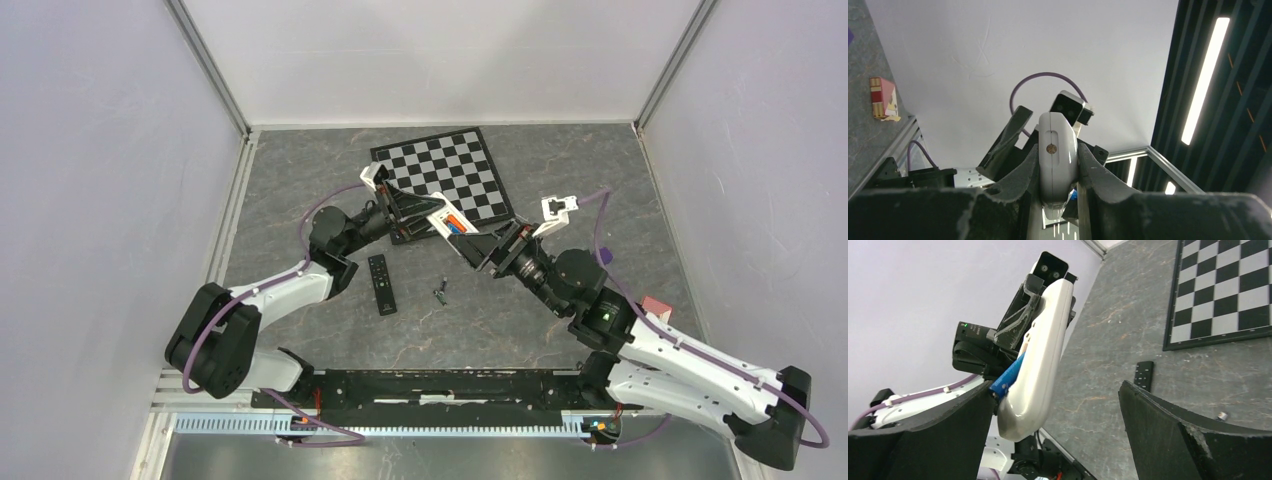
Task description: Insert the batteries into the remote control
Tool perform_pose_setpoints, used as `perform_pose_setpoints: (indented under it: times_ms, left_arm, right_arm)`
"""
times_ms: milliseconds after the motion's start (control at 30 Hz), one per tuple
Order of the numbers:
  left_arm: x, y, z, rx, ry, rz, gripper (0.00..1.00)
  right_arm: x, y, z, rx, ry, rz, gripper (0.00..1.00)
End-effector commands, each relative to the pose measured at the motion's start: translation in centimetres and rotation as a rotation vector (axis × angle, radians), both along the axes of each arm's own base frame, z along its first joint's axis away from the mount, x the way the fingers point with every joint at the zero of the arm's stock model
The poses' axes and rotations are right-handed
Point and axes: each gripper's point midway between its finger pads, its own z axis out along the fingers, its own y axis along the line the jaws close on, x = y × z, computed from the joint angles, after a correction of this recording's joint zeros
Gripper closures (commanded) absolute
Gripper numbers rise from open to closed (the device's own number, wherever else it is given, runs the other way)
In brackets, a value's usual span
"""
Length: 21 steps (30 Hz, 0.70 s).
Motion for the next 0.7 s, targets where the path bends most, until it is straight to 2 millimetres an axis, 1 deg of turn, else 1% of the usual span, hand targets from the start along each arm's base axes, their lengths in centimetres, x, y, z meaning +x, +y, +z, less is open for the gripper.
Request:
perform_pose_setpoints:
  times_ms: [0,167,267,400,433,500,633,667]
  left_arm:
    - [-0.3,0.8,2.2,-0.09,-0.03,0.009,0.98]
    - [-0.1,0.8,1.5,-0.082,-0.01,0.013,0.98]
    - [0.0,0.8,1.0,-0.079,0.003,0.014,0.98]
    - [-0.1,0.8,0.9,-0.087,0.005,0.01,0.98]
    - [-0.1,0.9,1.0,-0.089,0.005,0.011,0.98]
    - [-0.2,0.9,1.0,-0.09,0.003,0.011,0.98]
    - [-0.4,1.0,1.2,-0.091,-0.004,0.01,0.98]
    - [-0.4,1.0,1.2,-0.091,-0.003,0.01,0.98]
  right_arm:
    - [-0.9,0.7,3.4,0.163,-0.064,0.062,0.02]
    - [-0.9,0.8,3.6,0.166,-0.074,0.066,0.02]
    - [-1.2,0.7,4.6,0.194,-0.119,0.078,0.02]
    - [-1.2,0.2,5.1,0.212,-0.129,0.065,0.02]
    - [-1.2,0.2,5.1,0.215,-0.126,0.061,0.05]
    - [-1.1,0.3,4.9,0.221,-0.113,0.059,0.14]
    - [-0.8,0.8,4.2,0.22,-0.08,0.065,0.34]
    - [-0.7,0.9,4.1,0.22,-0.073,0.067,0.36]
